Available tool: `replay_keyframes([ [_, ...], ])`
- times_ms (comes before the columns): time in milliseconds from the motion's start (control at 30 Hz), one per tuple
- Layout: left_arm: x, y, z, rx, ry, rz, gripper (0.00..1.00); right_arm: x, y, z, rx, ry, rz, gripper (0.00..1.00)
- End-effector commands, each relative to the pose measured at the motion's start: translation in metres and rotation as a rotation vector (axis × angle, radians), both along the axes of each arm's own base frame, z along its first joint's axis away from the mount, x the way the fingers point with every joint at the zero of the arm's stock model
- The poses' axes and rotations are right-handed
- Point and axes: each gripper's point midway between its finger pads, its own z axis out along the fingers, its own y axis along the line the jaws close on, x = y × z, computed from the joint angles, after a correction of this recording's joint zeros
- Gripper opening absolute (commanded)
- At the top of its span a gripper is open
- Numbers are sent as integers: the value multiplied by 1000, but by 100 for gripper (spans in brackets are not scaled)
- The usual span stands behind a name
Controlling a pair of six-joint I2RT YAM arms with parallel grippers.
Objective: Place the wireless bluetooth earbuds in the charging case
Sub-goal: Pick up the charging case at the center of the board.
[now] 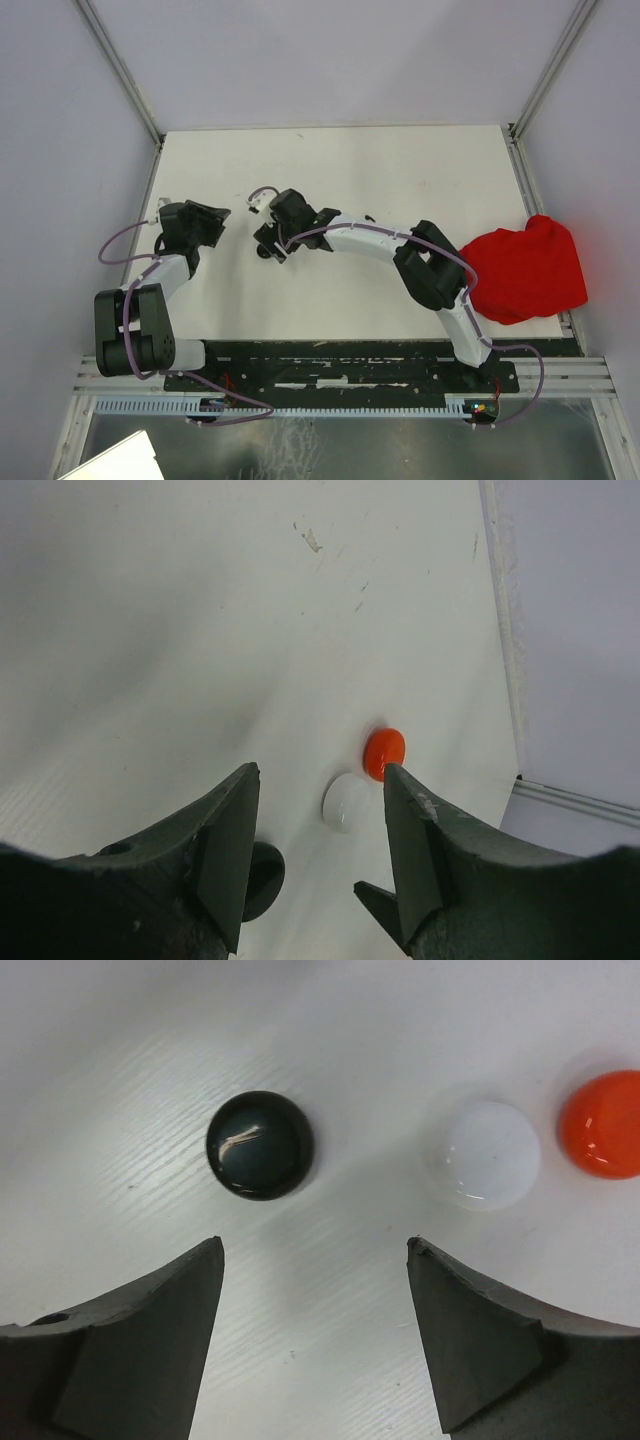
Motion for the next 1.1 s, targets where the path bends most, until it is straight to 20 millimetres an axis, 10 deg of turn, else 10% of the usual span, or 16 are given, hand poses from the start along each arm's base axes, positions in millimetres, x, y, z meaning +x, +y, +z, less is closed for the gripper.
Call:
replay_keyframes([
  [0,5,-2,19,25,-77,-47,59,-10,22,18,36,-10,137,82],
  [1067,7,5,17,0,-87,-57,59,2,53,-20,-18,2,265,80],
])
